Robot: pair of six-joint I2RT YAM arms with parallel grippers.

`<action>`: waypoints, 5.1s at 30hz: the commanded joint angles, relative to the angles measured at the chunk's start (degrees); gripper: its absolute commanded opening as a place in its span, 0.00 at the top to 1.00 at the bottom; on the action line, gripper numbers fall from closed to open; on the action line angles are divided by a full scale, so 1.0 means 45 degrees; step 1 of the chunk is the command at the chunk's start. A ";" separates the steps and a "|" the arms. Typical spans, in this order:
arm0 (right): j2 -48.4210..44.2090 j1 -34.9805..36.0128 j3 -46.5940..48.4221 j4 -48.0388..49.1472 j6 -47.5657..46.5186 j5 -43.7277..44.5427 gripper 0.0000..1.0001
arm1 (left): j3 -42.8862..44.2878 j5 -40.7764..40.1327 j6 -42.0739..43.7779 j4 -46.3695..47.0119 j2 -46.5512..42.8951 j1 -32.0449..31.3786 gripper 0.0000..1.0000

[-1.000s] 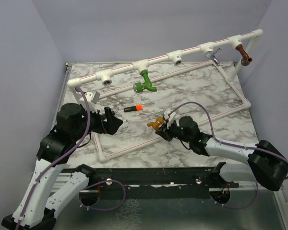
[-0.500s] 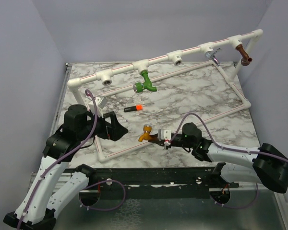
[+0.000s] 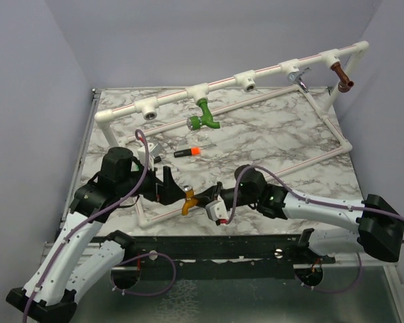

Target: Install the water faucets

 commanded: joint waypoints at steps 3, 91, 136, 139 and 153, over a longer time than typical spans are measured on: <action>0.0377 0.1058 0.1194 -0.2824 -0.2878 0.0654 1.00 | -0.0238 0.1247 0.0122 0.0052 0.0302 -0.0663 0.01; -0.4052 0.3143 0.1580 -0.3901 0.8532 0.8688 0.22 | -0.1709 -0.2570 -0.4811 0.1403 -0.0160 -0.2327 1.00; 0.4348 0.4746 -0.0305 0.9509 -0.0355 1.1382 0.38 | -0.4567 -0.7659 -1.5875 0.2243 -0.3529 -0.2327 1.00; 0.4762 0.4744 -0.0196 0.9822 -0.0487 1.1608 0.43 | -0.4569 -0.7599 -1.5847 0.2204 -0.3535 -0.2317 1.00; 0.5113 0.4761 0.0018 0.9984 -0.0336 1.1875 0.81 | -0.4624 -0.7485 -1.5780 0.2145 -0.3545 -0.2327 1.00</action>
